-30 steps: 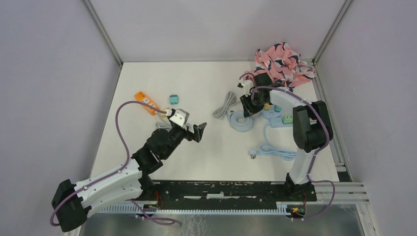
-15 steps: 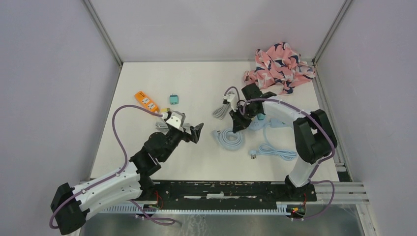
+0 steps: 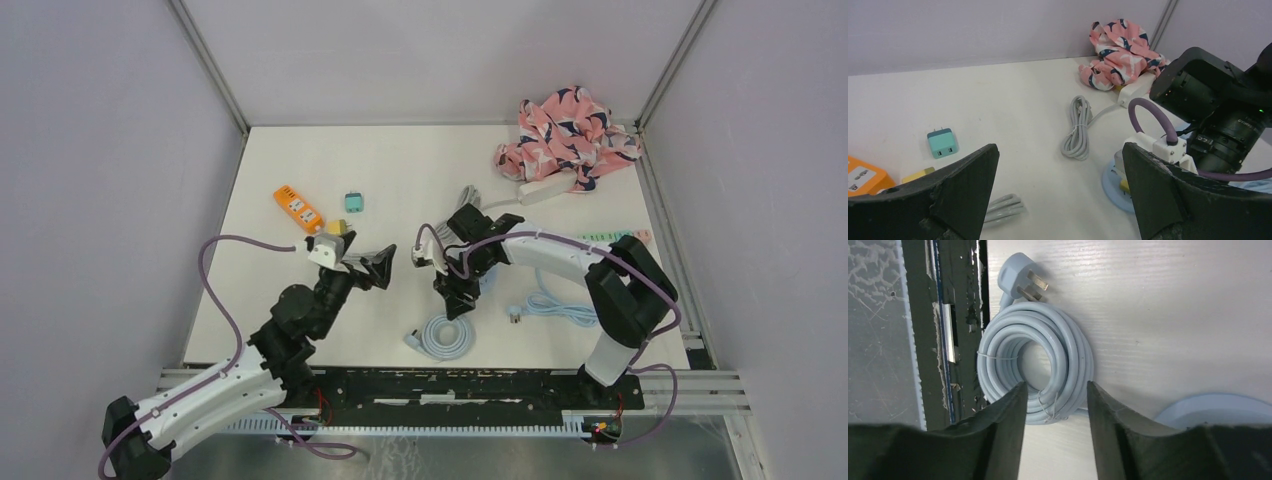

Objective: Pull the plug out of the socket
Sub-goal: Move the socket to the center of the board.

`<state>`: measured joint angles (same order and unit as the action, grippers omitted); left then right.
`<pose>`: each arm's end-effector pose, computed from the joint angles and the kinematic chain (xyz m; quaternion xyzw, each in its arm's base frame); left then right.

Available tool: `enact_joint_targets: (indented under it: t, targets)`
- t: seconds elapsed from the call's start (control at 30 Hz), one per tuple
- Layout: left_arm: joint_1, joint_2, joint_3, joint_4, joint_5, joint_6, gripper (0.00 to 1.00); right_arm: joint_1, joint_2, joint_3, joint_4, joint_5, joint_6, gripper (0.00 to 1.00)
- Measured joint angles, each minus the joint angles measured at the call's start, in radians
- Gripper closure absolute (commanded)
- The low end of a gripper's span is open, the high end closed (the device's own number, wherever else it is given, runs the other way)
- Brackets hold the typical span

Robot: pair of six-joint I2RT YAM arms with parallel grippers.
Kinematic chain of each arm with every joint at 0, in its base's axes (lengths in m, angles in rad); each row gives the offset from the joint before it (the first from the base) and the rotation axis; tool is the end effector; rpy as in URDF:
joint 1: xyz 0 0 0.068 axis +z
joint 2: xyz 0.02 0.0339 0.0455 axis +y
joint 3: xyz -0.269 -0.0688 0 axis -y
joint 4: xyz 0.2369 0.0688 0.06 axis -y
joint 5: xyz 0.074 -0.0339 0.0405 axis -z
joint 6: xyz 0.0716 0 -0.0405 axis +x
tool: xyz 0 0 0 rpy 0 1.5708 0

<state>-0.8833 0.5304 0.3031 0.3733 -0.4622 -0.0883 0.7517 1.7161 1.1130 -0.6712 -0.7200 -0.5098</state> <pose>0.1319 -0.1103 0.2747 0.0865 0.6538 -0.2116 0.7213 0.2055 0.2567 0.1725 -0.5879 0.7168 0.3625 0.0952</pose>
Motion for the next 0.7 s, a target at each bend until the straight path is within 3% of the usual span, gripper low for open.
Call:
enact_joint_targets:
  t: [0.17,0.33,0.47,0.57,0.7]
  targets:
    - [0.0,-0.055,0.0,-0.039,0.02,-0.09,0.0,-0.023,-0.036,0.06,-0.071,-0.02,-0.063,0.35]
    - [0.0,-0.092,0.0,-0.082,0.074,-0.176,0.01,-0.14,-0.163,0.084,-0.192,-0.118,-0.198,0.35]
    - [0.0,-0.097,0.0,-0.091,0.138,-0.234,0.01,-0.246,-0.264,0.095,-0.292,-0.212,-0.317,0.28]
    - [0.0,-0.077,-0.002,-0.075,0.198,-0.26,0.01,-0.309,-0.336,0.093,-0.326,-0.269,-0.367,0.21]
    - [0.0,-0.029,-0.045,0.008,0.264,-0.295,0.01,-0.352,-0.413,0.065,-0.333,-0.308,-0.402,0.19]
